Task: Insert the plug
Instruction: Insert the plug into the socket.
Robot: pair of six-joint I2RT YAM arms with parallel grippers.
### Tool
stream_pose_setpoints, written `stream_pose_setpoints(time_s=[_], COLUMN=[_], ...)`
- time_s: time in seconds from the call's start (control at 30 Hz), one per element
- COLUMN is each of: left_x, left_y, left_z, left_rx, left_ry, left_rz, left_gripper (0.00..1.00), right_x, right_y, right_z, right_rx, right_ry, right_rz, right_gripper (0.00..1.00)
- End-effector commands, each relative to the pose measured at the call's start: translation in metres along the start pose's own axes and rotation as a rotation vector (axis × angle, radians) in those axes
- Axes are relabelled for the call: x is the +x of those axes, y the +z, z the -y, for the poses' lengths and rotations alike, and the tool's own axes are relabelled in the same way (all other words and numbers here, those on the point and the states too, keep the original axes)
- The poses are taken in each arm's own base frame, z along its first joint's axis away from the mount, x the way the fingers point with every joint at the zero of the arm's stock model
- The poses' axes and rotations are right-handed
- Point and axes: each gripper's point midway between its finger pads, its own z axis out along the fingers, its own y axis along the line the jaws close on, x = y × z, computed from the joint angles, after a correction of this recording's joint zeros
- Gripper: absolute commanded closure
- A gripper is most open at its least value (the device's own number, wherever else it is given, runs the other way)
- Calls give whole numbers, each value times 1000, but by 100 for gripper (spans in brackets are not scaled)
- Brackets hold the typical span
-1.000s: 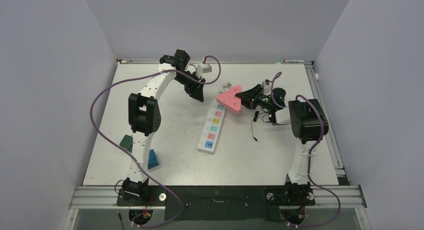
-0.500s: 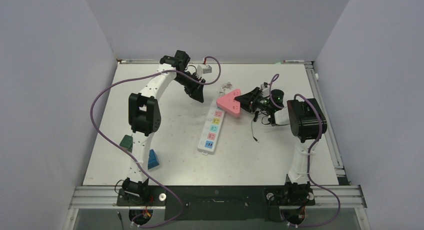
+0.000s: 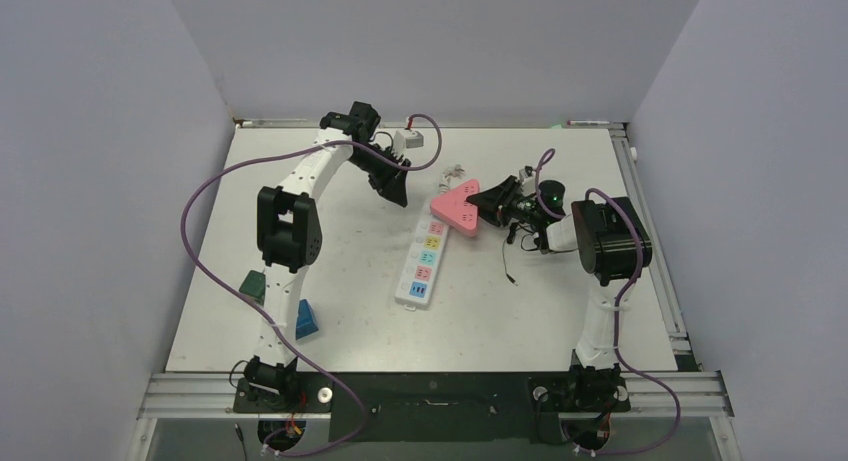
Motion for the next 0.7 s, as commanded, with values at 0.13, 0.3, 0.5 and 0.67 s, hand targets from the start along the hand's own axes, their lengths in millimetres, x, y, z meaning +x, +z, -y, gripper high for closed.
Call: stream_pose_setpoints(time_s=[0.13, 0.3, 0.5, 0.67], left_x=[-14, -46, -62, -65], left_y=[-5, -6, 16, 33], left_z=[-1, 8, 24, 23], left_rx=[-10, -14, -11, -18], left_ry=[36, 74, 150, 158], left_rz=[41, 91, 80, 71], left_gripper=[61, 60, 60, 60], right_x=[3, 9, 13, 13], right_y=[-1, -4, -8, -11], right_z=[16, 34, 48, 48], right_rx=[34, 94, 124, 151], right_ry=[-80, -74, -41, -43], right_rz=[6, -11, -13, -18], right_gripper=[95, 95, 95, 95])
